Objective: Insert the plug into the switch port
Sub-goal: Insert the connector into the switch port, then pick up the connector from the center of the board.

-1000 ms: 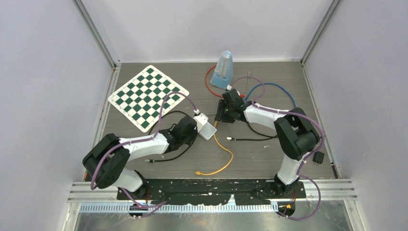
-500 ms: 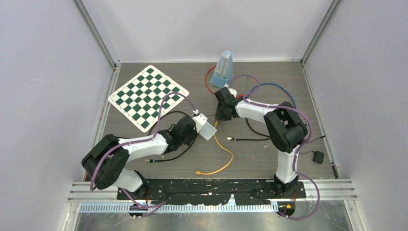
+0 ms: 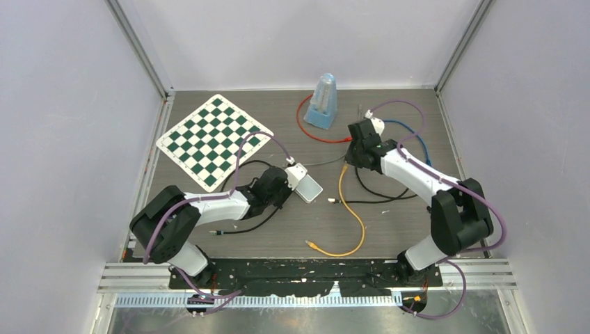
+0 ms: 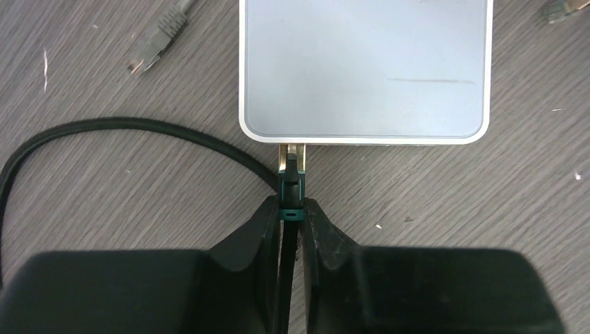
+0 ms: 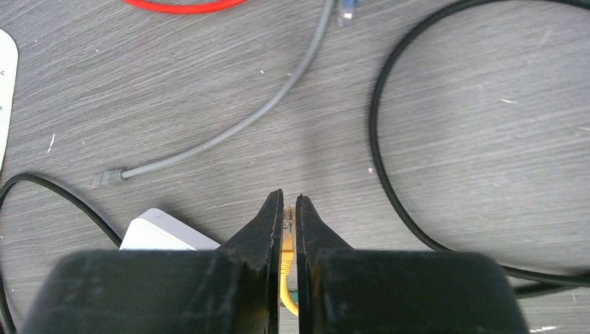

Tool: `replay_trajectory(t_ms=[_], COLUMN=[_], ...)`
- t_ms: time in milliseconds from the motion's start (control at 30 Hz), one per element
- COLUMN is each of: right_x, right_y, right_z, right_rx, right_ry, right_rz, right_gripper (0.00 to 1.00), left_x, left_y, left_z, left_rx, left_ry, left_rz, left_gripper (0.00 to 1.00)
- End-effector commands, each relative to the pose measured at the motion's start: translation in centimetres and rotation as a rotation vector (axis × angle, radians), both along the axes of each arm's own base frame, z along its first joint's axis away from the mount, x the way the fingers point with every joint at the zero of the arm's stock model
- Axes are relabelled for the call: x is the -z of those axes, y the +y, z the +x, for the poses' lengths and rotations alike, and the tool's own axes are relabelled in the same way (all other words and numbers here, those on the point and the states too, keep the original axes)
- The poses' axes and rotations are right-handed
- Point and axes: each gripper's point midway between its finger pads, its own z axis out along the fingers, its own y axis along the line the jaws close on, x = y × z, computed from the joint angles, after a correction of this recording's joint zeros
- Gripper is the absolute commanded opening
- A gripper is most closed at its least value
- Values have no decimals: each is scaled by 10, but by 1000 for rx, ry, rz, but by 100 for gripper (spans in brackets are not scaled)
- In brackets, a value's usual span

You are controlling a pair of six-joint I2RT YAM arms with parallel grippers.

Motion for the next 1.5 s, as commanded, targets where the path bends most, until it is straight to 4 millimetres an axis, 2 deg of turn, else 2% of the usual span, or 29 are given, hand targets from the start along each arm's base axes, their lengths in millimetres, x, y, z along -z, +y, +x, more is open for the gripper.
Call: replay_trajectory(t_ms=[0, 33, 133, 233, 300, 400, 500, 700, 967, 1033, 1133, 1167, 1200, 1233, 1267, 1300, 1333, 1400, 1467], right_x=[-6, -1, -11, -27, -38, -48, -55, -55, -59, -56, -57, -57, -64, -61, -72, -71, -84, -106, -131], right_y=[0, 0, 14, 27, 40, 45, 48, 51, 47, 44, 40, 40, 42, 42, 43, 42, 41, 34, 20], right_z=[-16, -21, -27, -29, -34, -38, -40, -48, -60, -63, -67, -68, -69, -72, -74, -79, -82, -85, -80], right_rx=[2, 4, -4, -20, -35, -37, -31, -27, -33, -31, -52, -68, -123, -157, -249, -302, -427, -558, -581], right_ry=[-11, 1, -8, -42, -38, -43, -49, -49, -71, -75, -93, -101, -141, -154, -226, -257, -363, -528, -676], right_rz=[85, 104, 227, 358, 469, 529, 578, 634, 654, 636, 610, 607, 596, 579, 544, 513, 439, 310, 187], right_gripper=[5, 5, 5, 5, 5, 5, 5, 5, 5, 5, 5, 6, 8, 13, 16, 23, 25, 30, 34], left_x=[-43, -51, -77, -107, -124, -143, -148, -135, -129, -131, -133, -133, -135, -136, -136, -139, -139, -138, -138], left_y=[-37, -38, -40, -50, -61, -78, -95, -121, -144, -149, -152, -152, -150, -147, -142, -137, -131, -119, -110], left_z=[24, 25, 27, 20, 9, -8, -23, -33, -31, -35, -42, -44, -46, -48, -48, -48, -48, -44, -42], left_rx=[26, 25, 38, 86, 159, 264, 343, 386, 387, 413, 424, 437, 448, 449, 434, 423, 408, 361, 341], left_ry=[-105, -121, -170, -193, -186, -176, -167, -159, -129, -114, -89, -84, -80, -67, -38, -4, 33, 92, 112], left_rz=[-174, -190, -230, -310, -373, -442, -462, -425, -448, -470, -515, -522, -534, -550, -564, -580, -588, -591, -587], left_gripper=[27, 34, 47, 60, 60, 60, 60, 59, 52, 41, 13, 1, 0, 0, 0, 0, 0, 0, 0])
